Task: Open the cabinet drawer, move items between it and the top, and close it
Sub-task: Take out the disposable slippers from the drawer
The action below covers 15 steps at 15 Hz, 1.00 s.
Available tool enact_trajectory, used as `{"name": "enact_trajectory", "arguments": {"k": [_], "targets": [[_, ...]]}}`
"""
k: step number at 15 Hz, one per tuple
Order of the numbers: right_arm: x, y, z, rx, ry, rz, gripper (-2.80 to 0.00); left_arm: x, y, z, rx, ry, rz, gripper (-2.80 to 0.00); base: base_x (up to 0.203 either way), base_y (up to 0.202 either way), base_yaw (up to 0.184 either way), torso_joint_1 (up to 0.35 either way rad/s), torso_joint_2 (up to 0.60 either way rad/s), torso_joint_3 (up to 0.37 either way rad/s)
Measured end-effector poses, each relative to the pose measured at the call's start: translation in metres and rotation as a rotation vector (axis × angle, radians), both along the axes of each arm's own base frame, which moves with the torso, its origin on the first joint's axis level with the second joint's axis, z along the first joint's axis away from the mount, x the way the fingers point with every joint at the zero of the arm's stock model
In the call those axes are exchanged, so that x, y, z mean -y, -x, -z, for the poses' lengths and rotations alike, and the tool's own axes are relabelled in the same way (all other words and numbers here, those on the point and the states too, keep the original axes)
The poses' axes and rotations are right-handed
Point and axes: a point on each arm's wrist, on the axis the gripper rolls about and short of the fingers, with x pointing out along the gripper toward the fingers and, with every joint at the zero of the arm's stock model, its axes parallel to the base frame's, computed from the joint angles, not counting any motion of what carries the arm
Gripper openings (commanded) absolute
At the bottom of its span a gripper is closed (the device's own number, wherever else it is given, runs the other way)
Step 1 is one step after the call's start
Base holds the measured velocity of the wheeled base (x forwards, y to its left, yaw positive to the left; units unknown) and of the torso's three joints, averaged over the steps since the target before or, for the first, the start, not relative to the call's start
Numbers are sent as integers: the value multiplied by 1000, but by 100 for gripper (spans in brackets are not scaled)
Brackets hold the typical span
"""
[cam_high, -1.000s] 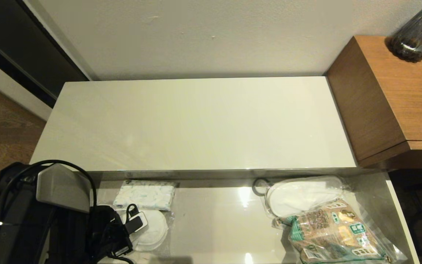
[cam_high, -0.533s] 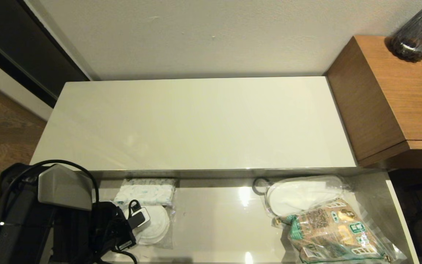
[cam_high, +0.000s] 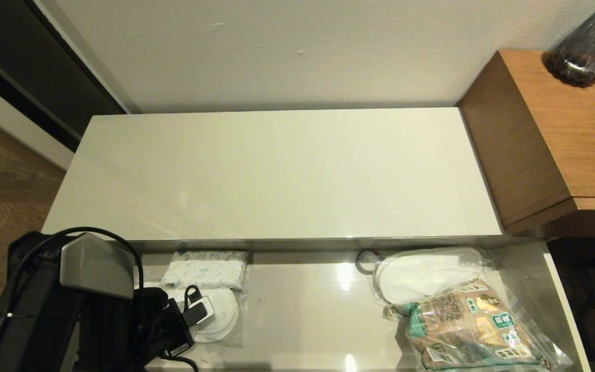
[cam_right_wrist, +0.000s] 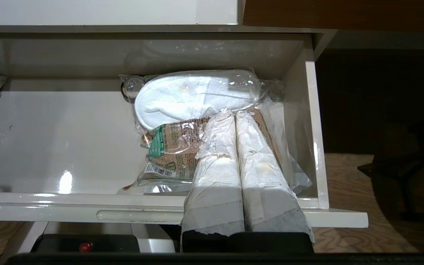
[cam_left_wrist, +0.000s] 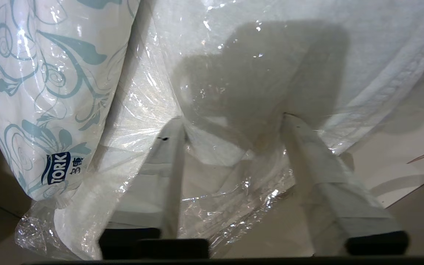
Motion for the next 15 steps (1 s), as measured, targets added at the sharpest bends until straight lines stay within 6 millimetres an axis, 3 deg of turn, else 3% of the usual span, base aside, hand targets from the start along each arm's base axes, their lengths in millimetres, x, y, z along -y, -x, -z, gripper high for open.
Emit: {"name": "enact_trajectory", "arguments": {"k": [7,13,15], "targets": [[0,0,0,0,0,0,-280,-1,8,-12,0,18,1,-280,0,0,0,0,0,0],[0,0,0,0,0,0,-280,-2,34,-39,-23,63,23,-280,0,0,0,0,0,0],[0,0,0,1,1,0,-280,-2,52,-49,-52,67,29,-280,0,0,0,0,0,0]]}}
